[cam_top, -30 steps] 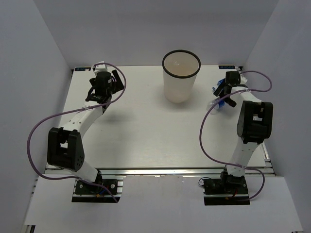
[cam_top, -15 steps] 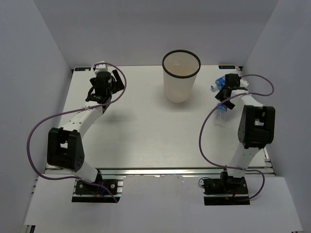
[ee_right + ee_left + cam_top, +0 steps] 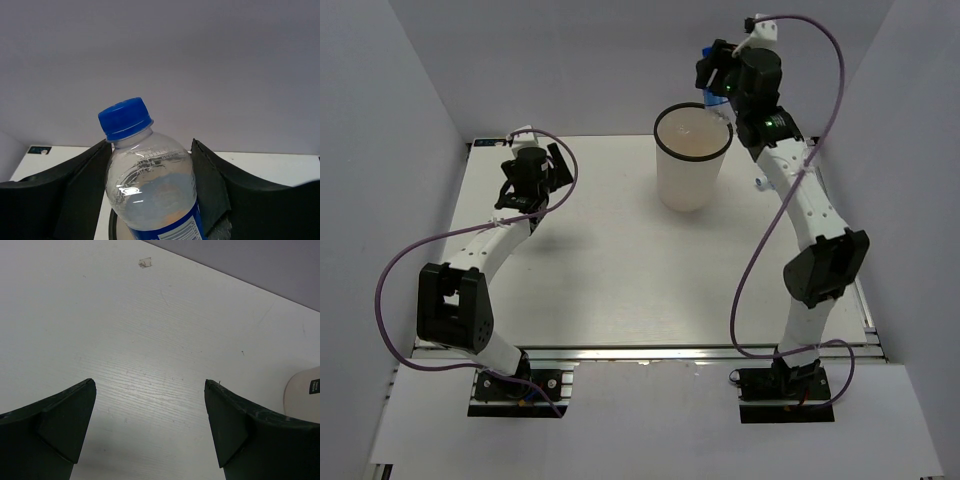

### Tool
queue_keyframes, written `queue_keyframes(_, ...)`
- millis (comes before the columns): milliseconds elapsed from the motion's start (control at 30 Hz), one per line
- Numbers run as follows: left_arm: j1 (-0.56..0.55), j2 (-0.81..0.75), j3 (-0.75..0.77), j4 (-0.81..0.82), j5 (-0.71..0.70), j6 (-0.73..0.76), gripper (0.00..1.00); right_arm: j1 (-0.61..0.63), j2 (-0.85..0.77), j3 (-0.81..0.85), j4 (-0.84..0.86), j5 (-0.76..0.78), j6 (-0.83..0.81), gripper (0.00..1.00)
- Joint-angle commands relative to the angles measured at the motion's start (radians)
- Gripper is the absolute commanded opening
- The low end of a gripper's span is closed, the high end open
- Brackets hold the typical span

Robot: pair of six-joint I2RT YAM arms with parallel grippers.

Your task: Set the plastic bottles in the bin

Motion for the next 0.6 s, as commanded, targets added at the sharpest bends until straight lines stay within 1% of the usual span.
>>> queue_keyframes(0,0.008,-0.019,0.003,-0.003,-0.012,0.009,0.98,0.018,0.179,0.118,-0.019,-0.058,-0.080,0.46)
queue_keyframes(33,0.008,-0.019,0.005,-0.004,-0.014,0.012,0.98,0.021,0.180,0.141,-0.027,-0.059,-0.080,0.50)
queue_keyframes(67,0.009,-0.019,0.007,-0.007,-0.017,0.014,0.98,0.022,0.215,0.160,-0.033,-0.054,-0.082,0.54)
queue_keyframes(100,0.012,-0.021,0.007,-0.009,-0.019,0.014,0.98,0.024,0.224,0.181,-0.038,-0.051,-0.085,0.60)
queue_keyframes(133,0.012,-0.019,0.010,-0.012,-0.023,0.017,0.98,0.024,0.229,0.184,-0.030,-0.028,-0.086,0.73)
queue_keyframes(200,0.017,-0.019,0.014,-0.020,-0.028,0.017,0.98,0.022,0.223,0.212,-0.024,0.013,-0.092,0.82)
queue_keyframes(233,0.019,-0.019,0.014,-0.021,-0.031,0.017,0.98,0.024,0.203,0.220,-0.021,0.038,-0.097,0.89)
queue_keyframes(300,0.022,-0.019,0.019,-0.020,-0.032,0.015,0.98,0.024,0.171,0.214,0.013,0.084,-0.124,0.89)
queue_keyframes(333,0.023,-0.018,0.019,-0.020,-0.029,0.014,0.98,0.022,0.134,0.183,0.025,0.098,-0.135,0.89)
queue_keyframes(433,0.025,-0.015,0.019,-0.010,-0.016,0.010,0.98,0.001,0.085,0.114,0.025,0.217,-0.137,0.89)
queue_keyframes(467,0.026,-0.012,0.019,-0.009,-0.011,0.010,0.98,-0.014,0.082,0.100,0.012,0.281,-0.125,0.89)
queue_keyframes(500,0.026,-0.010,0.025,-0.009,-0.005,0.010,0.98,-0.033,0.079,0.086,-0.031,0.296,-0.070,0.89)
queue_keyframes(533,0.026,-0.010,0.027,-0.010,-0.003,0.010,0.98,-0.085,0.077,0.074,-0.056,0.296,-0.031,0.89)
queue_keyframes(567,0.026,-0.007,0.028,-0.012,-0.003,0.012,0.98,-0.117,0.082,0.056,-0.085,0.264,0.009,0.89)
